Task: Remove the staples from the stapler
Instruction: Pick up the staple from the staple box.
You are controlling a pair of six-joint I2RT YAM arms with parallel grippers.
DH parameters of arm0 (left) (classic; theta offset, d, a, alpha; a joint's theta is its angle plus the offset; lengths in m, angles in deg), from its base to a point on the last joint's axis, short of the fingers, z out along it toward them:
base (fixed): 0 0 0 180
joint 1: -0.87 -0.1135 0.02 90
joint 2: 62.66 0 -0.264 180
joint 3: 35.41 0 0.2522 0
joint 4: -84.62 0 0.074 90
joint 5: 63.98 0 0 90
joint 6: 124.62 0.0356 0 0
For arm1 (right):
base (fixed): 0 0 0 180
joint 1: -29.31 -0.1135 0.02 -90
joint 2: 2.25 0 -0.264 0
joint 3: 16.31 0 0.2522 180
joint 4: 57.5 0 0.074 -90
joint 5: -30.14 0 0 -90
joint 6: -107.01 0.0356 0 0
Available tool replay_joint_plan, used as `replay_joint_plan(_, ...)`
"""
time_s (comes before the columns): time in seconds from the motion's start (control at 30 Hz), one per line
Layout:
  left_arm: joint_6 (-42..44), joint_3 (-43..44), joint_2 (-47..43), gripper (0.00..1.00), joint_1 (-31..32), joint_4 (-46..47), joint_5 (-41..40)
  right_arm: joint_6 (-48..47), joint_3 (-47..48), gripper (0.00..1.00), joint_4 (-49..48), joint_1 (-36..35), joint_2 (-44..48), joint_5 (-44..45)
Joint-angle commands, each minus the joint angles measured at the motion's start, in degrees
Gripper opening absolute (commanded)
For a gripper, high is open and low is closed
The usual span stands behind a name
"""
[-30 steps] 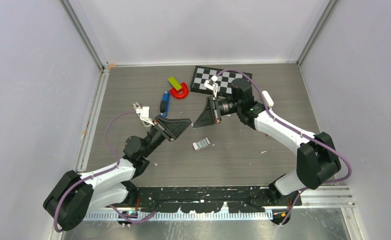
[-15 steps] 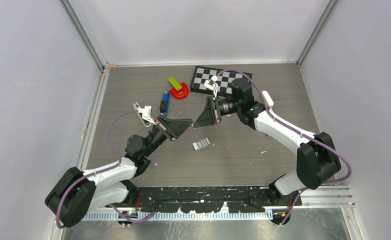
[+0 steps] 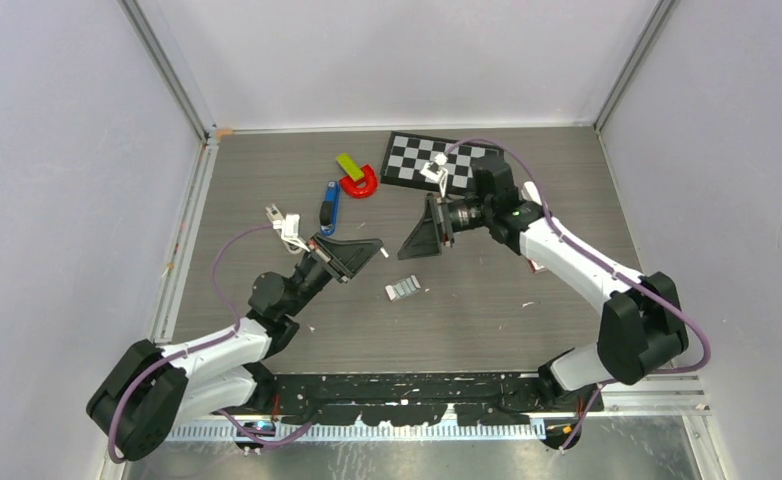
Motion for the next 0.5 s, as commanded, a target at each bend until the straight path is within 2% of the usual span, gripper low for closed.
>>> replay_joint_plan(0.0,-0.29,-0.81,-4.53,0.03,0.26,-7.75,-4.64,-19.08,5.50,0.94,18.78,4.91,5.00,4.63)
replay_joint_plan(0.27,2.47,6.89,-11.39,0.04,3.09,-44.59,-14.20,-26.57,7.22,0.95,27.04,14.98,6.31,14.21)
replay_joint_plan(0.37,2.95,11.57,-9.41,0.04,5.79,-55.73,-19.14,-27.28,7.23,0.95,27.50,16.64,6.79,15.40)
replay_joint_plan(0.47,2.51,15.79,-4.80,0.03,8.18,-61.86,-22.28,-27.64,7.06,0.95,27.70,17.46,7.08,16.08)
